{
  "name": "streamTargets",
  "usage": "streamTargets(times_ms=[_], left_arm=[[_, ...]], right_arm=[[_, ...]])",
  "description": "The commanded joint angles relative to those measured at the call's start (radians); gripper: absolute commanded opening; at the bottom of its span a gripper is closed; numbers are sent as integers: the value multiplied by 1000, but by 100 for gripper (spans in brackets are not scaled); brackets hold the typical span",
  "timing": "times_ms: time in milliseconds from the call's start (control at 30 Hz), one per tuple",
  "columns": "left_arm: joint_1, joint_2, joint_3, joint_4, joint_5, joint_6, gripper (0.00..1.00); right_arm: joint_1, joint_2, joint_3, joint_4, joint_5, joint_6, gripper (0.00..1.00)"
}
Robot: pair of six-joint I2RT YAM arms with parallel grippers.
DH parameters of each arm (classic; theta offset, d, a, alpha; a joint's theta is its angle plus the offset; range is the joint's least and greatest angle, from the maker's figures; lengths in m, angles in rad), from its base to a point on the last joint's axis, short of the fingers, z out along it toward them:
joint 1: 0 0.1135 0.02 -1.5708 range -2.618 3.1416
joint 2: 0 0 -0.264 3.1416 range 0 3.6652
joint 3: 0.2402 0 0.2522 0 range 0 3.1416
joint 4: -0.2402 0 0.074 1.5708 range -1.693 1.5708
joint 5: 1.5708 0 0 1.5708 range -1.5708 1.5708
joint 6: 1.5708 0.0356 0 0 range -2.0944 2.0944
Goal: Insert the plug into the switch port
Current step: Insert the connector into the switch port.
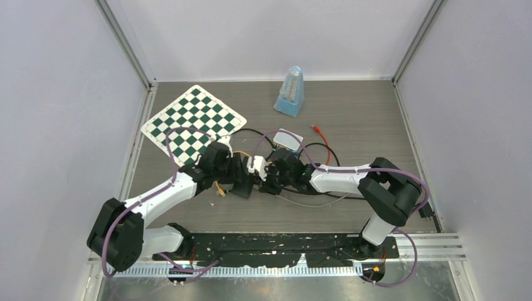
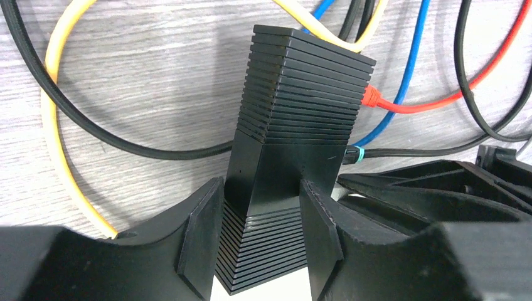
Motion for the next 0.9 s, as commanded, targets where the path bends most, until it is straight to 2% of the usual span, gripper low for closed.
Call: streamTargets(times_ms=[0,133,167,267,433,467,567,633,700,733,800,867], left_arm=[[5,67,67,-81,78,15,48],[25,86,99,-91,73,17,49],[31,88,111,-101,71,19,49],[40,84,146,-135,44,28,50],[44,56,186,-184,4,46,57],[44,44,196,-199,4,52,62],[45,-33,222,-242,39,101,79],[42,-92,262,-294,30,131,86],[44,-148,297,-347,12,165,99],[43,-175,311,-365,11,185,100],[42,-226,327,-389,30,229,100],[43,-286,322,-400,35,255,100]], right_arm=[[-34,-7,31,232,-22,-33,18],[-43,-1,61,181,-19,-21,29],[-45,-3,64,163,-16,-14,36],[-48,-41,50,141,34,38,40],[-51,-151,-3,116,179,174,57],[-51,-191,-17,103,212,200,57],[-53,-321,-41,46,428,380,61],[-70,-397,-71,-5,549,482,66],[-98,-463,-107,-47,702,568,72],[-124,-481,-117,-94,761,621,75],[-170,-529,-111,-215,984,728,81],[-240,-566,-92,-353,1113,873,82]])
